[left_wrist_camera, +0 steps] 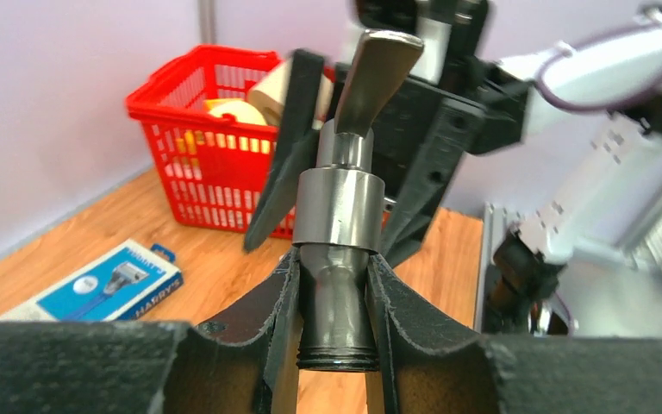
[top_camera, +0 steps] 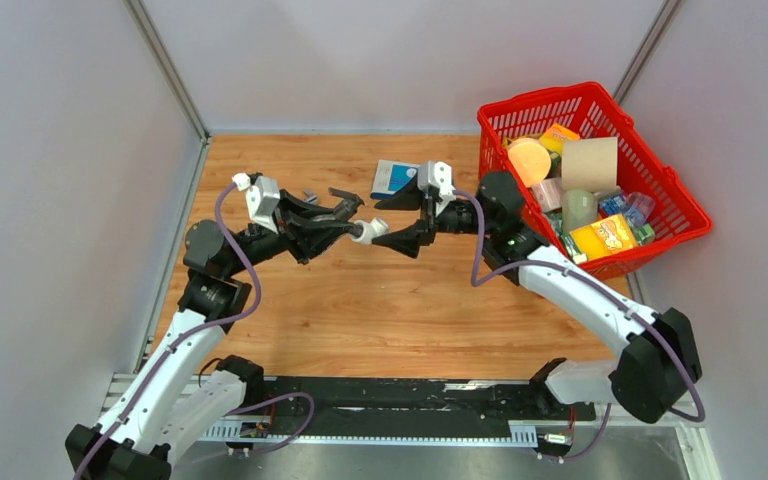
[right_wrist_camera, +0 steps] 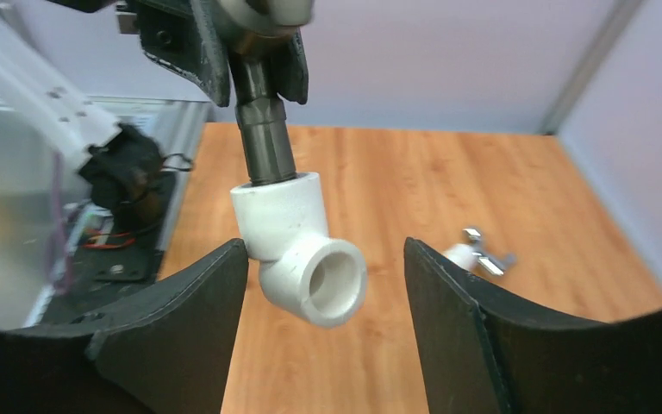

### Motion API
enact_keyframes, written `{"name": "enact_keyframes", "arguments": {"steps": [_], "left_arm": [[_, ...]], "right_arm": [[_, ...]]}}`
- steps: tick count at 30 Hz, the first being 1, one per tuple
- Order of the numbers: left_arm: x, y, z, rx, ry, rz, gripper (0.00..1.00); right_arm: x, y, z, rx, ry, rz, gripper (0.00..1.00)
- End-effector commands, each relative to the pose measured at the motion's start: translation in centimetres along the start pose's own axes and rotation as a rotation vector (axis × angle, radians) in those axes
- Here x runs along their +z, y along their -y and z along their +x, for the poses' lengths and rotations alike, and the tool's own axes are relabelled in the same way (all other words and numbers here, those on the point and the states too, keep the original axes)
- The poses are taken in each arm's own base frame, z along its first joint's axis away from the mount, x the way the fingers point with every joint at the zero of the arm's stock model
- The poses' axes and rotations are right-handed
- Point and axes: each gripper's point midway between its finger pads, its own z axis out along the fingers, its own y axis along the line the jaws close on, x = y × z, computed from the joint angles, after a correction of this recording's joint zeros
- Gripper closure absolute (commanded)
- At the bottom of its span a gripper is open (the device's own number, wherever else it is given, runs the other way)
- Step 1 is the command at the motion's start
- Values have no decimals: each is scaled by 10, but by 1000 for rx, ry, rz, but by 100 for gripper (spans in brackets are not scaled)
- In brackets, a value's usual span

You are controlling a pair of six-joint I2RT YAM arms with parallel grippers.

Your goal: Install the water faucets

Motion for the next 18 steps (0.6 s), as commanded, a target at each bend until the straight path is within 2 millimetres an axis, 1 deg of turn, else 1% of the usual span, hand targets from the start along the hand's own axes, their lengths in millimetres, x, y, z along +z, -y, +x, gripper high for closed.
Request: {"name": "enact_keyframes", "arguments": {"steps": [1,2,3,4,6,8,10,13,16,17,18], "left_arm": [[-2,-34,-19,-162,132,-247,100],[-3,-38,-20,-212,150,-276,100],[-5,-49,-19,-244,172,-338,100],[-6,-51,-19,-305,189,-355,100],[-8,-59,-19,-382,219,-403,100],[-10,-66,-20,-460,254,-449,100],[-9,-68,-22,-520,279,-458,100],[-7,-67,-23,-604,306,-447,100],[-4,-65,-23,-651,311,-421,100],[-4,-63,-26,-669,321,-413,100],[-2,-62,-23,-683,312,-403,100]], "right_arm": [[-21,32,-27,-210,37,278,30],[-22,32,-31,-246,44,309,29],[-24,31,-31,-287,44,339,29],[-25,30,-31,-334,42,368,28],[-25,25,-32,-426,51,411,27],[-22,15,-34,-527,67,428,27],[-16,3,-36,-606,91,430,26],[-4,-4,-27,-667,65,436,25],[2,3,-19,-724,23,493,25],[1,6,-18,-749,21,533,25],[-1,10,-17,-770,18,567,25]]}}
